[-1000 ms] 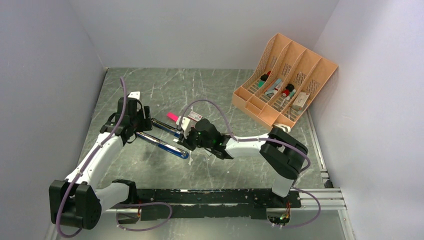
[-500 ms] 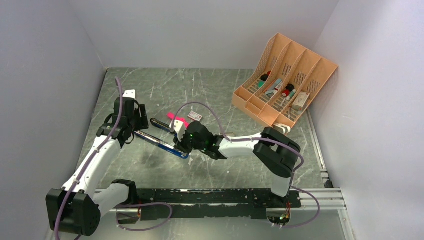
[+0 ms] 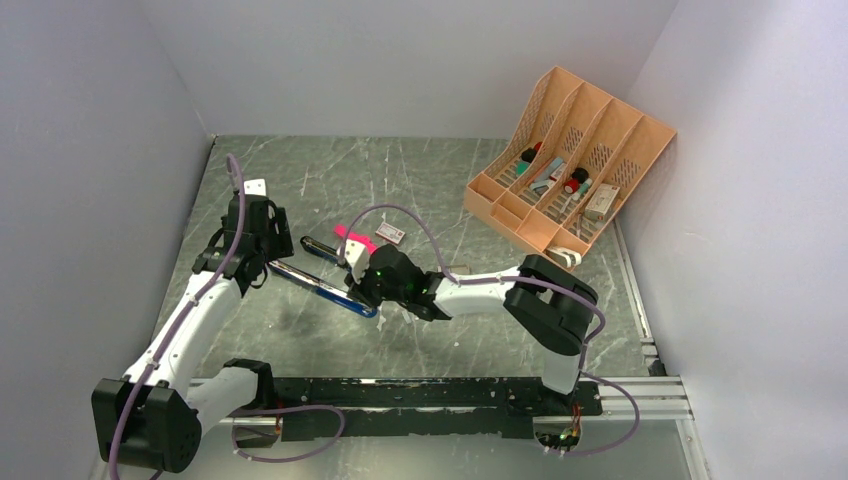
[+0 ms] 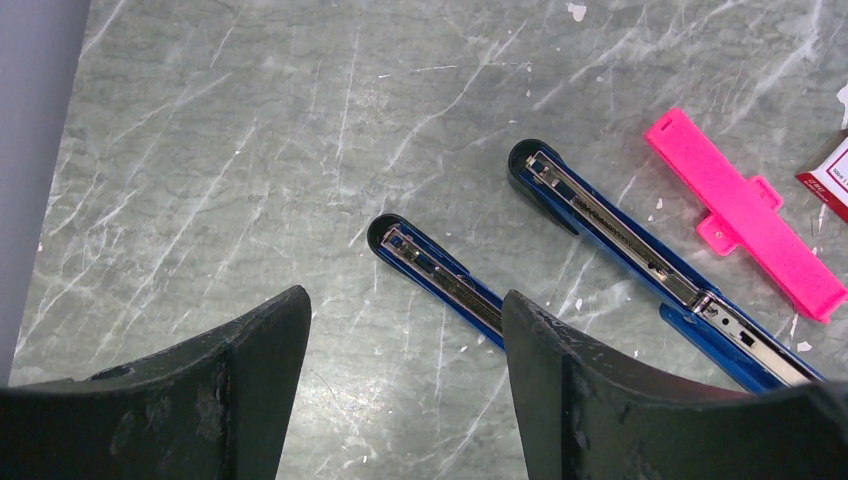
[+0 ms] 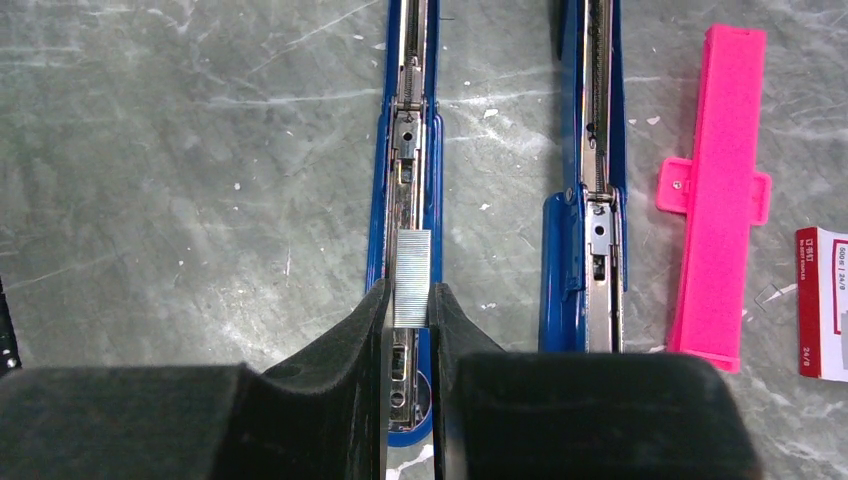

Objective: Load the staples into the stapler

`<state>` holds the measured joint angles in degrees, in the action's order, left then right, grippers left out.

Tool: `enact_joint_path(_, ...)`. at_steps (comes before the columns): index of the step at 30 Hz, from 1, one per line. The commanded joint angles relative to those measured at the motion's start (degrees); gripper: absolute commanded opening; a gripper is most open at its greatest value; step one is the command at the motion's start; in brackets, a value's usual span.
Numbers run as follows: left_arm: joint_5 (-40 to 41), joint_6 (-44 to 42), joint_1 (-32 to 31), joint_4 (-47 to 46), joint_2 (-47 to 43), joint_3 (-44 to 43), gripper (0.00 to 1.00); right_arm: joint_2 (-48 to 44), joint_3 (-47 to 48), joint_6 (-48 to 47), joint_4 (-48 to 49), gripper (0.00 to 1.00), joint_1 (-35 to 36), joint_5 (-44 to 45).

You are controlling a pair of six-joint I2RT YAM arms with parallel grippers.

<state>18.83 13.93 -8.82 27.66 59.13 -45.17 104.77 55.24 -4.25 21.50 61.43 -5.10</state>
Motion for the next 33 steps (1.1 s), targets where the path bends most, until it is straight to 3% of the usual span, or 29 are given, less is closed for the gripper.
enact_joint_path(1,-0.8,-0.4,0.4,-0.6,-1.1,-1.2,0.75,1.1,1.4,1.2,1.1,0.0,0.3,-0.7)
enact_joint_path(33,-3.9,-1.7,-0.1,-1.3,-1.5,-0.7,0.74,3.0,1.9,1.5,0.3,0.0,0.3,-2.3)
